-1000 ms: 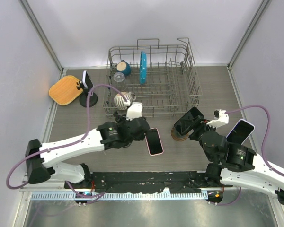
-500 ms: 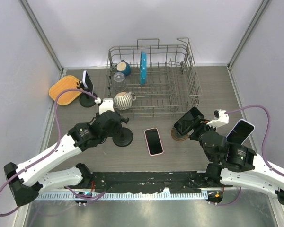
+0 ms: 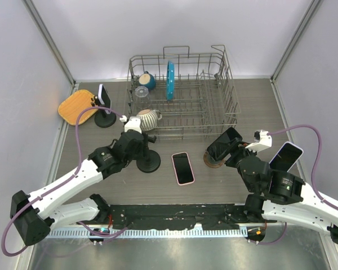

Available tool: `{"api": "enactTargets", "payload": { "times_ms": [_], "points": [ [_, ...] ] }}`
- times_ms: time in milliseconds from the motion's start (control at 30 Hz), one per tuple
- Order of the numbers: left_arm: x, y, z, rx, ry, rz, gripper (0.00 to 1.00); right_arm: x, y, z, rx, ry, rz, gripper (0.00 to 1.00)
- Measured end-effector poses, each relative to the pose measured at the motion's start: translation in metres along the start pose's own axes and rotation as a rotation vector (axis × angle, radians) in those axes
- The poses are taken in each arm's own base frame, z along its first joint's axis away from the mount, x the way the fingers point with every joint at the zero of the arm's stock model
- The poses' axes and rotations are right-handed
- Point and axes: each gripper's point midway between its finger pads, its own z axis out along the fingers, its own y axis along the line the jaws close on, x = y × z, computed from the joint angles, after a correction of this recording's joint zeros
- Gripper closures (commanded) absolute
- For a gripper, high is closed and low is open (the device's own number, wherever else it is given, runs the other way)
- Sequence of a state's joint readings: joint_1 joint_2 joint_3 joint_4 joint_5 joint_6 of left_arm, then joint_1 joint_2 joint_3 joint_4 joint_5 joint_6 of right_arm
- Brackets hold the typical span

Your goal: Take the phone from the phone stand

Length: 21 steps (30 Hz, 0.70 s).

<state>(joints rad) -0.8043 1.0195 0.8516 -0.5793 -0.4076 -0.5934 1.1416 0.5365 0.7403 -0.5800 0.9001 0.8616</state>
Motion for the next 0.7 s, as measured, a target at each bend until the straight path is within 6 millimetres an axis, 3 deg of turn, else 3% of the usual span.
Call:
{"api": "enactTargets", "payload": {
  "times_ms": [400,567,700],
  "points": [
    [0.01,-0.004,0.026,0.048,-0.089,-0.011,0.43,0.005,-0.003,0.002,0.004,0.005,-0.03,0.33],
    [0.021,-0.002,0.037,0.059,-0.111,0.0,0.47,0.007,-0.004,0.002,0.004,0.009,-0.036,0.33],
    [0.019,-0.003,0.039,0.073,-0.142,0.001,0.51,0.008,-0.004,0.003,0.004,0.009,-0.037,0.33]
  ]
}}
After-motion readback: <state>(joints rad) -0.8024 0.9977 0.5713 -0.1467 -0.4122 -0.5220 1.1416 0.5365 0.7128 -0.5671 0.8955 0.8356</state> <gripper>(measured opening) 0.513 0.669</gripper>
